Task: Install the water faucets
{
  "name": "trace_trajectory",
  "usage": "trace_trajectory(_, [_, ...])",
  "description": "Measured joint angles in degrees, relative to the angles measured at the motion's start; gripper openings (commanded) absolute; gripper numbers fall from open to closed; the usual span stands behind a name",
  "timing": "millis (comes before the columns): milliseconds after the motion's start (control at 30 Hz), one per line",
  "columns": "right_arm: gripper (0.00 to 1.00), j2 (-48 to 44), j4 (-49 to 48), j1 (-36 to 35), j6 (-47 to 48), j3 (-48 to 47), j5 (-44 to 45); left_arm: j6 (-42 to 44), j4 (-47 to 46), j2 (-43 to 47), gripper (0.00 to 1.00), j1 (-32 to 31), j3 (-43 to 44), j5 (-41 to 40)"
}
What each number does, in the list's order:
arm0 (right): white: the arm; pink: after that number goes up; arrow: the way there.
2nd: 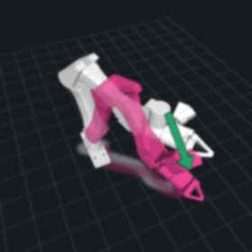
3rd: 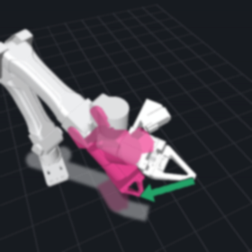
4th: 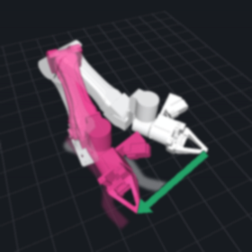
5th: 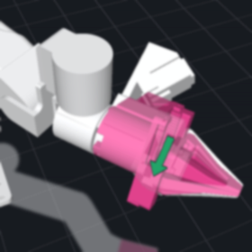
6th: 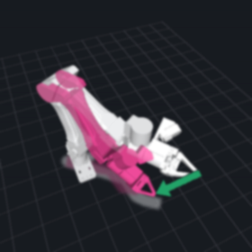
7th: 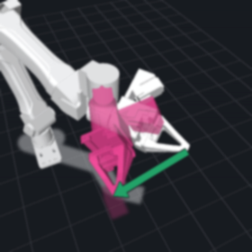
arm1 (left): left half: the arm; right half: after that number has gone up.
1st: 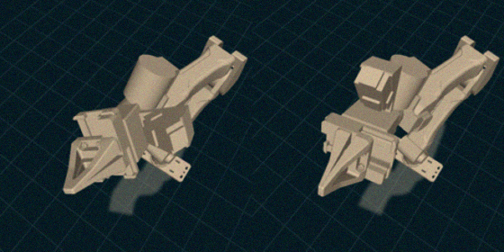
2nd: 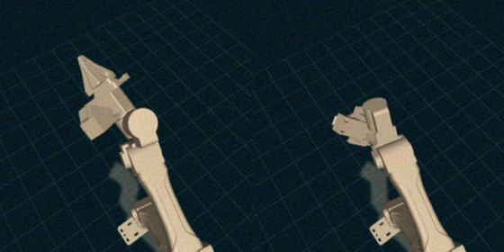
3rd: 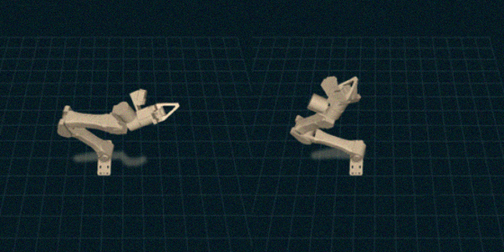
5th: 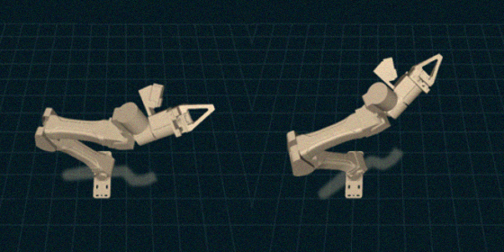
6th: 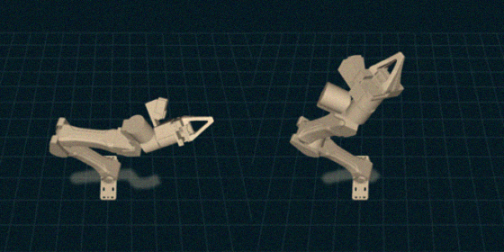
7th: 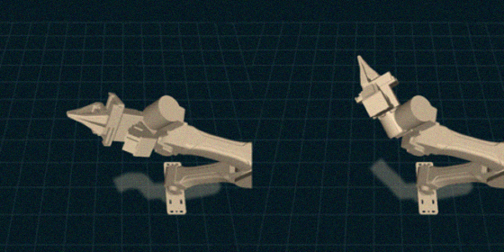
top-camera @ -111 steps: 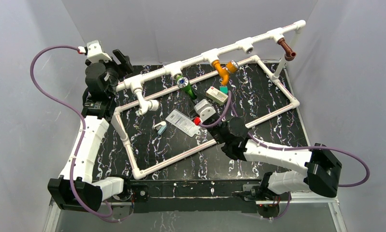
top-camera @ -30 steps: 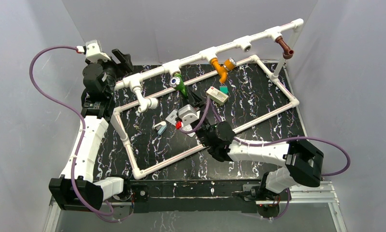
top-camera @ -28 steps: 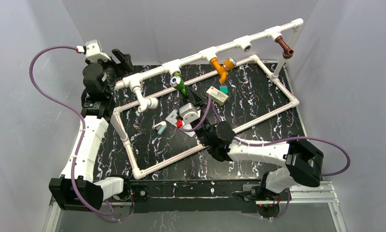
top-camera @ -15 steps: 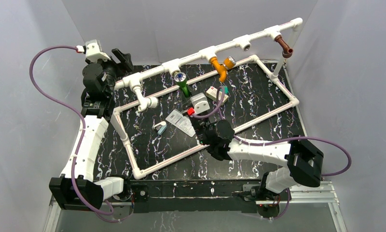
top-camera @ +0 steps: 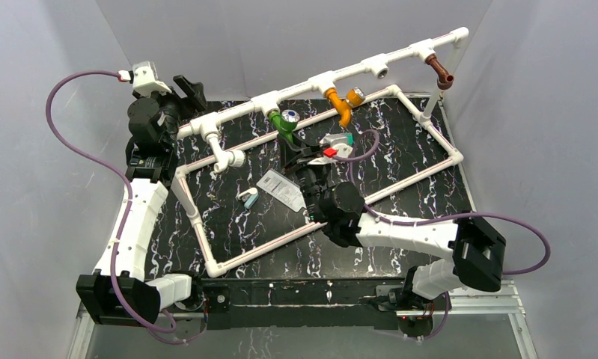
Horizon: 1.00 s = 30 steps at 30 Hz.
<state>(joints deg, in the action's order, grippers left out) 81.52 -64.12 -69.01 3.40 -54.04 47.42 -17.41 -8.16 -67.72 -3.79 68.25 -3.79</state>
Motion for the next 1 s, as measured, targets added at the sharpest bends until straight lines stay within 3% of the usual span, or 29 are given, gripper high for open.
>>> trace_trajectory(533, [0.01, -2.93, 27.82, 0.7, -47.82, -7.67, 7.63, -0.46, 0.55, 1.09, 0.74, 0.7, -0.76, 0.39])
trace_trajectory(1000, [0.01, -5.46, 41.51, 2.36, -80.85, -8.55, 4.66, -0.59, 0.66, 1.18, 0.74, 0.66, -0.79, 0.63])
